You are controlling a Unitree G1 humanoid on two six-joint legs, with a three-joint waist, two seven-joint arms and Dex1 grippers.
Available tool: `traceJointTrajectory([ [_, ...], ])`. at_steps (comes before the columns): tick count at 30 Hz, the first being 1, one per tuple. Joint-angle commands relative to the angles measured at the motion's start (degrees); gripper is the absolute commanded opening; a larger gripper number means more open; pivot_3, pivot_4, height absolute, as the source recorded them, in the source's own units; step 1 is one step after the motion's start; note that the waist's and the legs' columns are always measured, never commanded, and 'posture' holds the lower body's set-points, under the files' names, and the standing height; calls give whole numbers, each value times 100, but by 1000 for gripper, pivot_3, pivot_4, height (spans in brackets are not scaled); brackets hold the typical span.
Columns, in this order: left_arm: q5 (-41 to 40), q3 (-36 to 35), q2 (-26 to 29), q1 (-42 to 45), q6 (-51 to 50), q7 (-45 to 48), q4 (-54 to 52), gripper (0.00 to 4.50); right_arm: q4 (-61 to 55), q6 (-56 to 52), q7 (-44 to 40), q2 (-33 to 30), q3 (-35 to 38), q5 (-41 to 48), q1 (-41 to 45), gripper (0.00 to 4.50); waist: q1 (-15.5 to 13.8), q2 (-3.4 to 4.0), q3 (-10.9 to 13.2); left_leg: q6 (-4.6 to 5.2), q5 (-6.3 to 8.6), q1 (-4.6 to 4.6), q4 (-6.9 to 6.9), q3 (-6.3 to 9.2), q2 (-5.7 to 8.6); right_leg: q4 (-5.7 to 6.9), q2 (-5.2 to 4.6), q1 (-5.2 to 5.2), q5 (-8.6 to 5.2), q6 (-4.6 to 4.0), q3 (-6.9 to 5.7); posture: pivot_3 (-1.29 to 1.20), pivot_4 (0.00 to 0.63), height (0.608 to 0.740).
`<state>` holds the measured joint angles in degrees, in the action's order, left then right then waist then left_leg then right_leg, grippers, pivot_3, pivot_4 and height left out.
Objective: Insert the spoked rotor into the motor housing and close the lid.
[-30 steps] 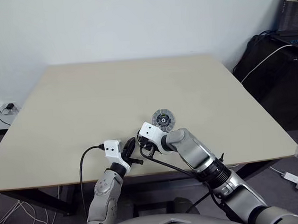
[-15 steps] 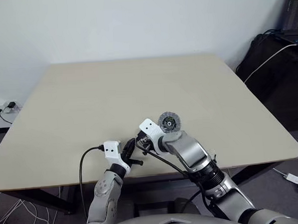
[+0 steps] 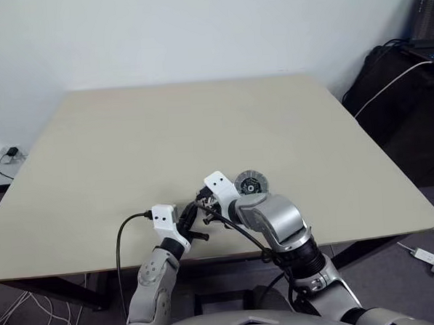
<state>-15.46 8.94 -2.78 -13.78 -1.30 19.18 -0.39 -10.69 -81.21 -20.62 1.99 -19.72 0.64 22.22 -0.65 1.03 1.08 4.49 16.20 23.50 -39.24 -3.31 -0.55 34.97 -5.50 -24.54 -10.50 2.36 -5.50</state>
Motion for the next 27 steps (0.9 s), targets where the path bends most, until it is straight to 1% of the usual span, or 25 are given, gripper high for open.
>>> traceJointTrajectory([
  [1, -44, 64, -27, 47, 1, 61, -223, 0, 505, 471, 435, 228, 433, -21, 183, 110, 4, 0, 0, -1, -1, -3, 0, 0, 0, 1, 0, 2, 1, 2, 1, 0, 0, 740],
  [6, -55, 62, -16, 47, -8, 51, -238, 0, 1169, 823, 808, 449, 820, 20, 344, 110, 4, 0, 0, -23, -1, -6, -3, -1, 0, 4, -2, 6, 18, 7, 3, 0, 0, 740],
  [8, -56, 58, -12, 43, -11, 46, -244, 0, 1314, 932, 872, 523, 895, 85, 384, 842, 2, 0, 0, -22, -3, -9, -5, -2, 0, 4, -2, 7, 29, 2, 4, 0, 0, 740],
  [9, -55, 58, -10, 41, -11, 44, -246, 0, 1352, 965, 884, 539, 902, 117, 399, 1098, -2, 4, 1, -22, -7, -9, -6, -2, 0, 4, -4, 7, 32, 1, 4, 0, 0, 740],
  [13, -60, 49, -8, 51, -18, 34, -249, 0, 1302, 1142, 848, 535, 827, 256, 462, 2422, -18, 20, -4, -22, -12, -8, -6, -1, 0, 7, -9, 6, 39, 0, 3, 0, 0, 740],
  [16, -62, 42, -9, 59, -22, 33, -246, 0, 1127, 1383, 719, 487, 752, 381, 489, 2422, -20, 27, -4, -23, -13, -4, -6, 0, 1, 7, -8, 4, 39, 0, 3, 0, 0, 740],
  [20, -67, 50, -14, 68, -27, 41, -235, 0, 693, 2251, 646, 331, 598, 371, 491, 2422, 4, 28, 1, -21, -16, 6, -6, -3, 3, 1, -1, -5, 37, -3, 9, 0, 0, 740],
  [23, -77, 65, -13, 84, -39, 55, -224, 0, 259, 2844, 814, 68, 552, 141, 419, 1794, 17, 26, 3, 4, -28, 6, 0, -3, 3, -1, 2, -7, 30, -6, 9, 0, 0, 740],
  [27, -83, 84, -11, 94, -56, 69, -217, 0, -187, 3564, 1160, -349, 567, -274, 262, 464, 17, 24, 5, 4, -29, 6, 3, -3, 4, -2, 2, -7, 26, -5, 9, 0, 0, 740],
])
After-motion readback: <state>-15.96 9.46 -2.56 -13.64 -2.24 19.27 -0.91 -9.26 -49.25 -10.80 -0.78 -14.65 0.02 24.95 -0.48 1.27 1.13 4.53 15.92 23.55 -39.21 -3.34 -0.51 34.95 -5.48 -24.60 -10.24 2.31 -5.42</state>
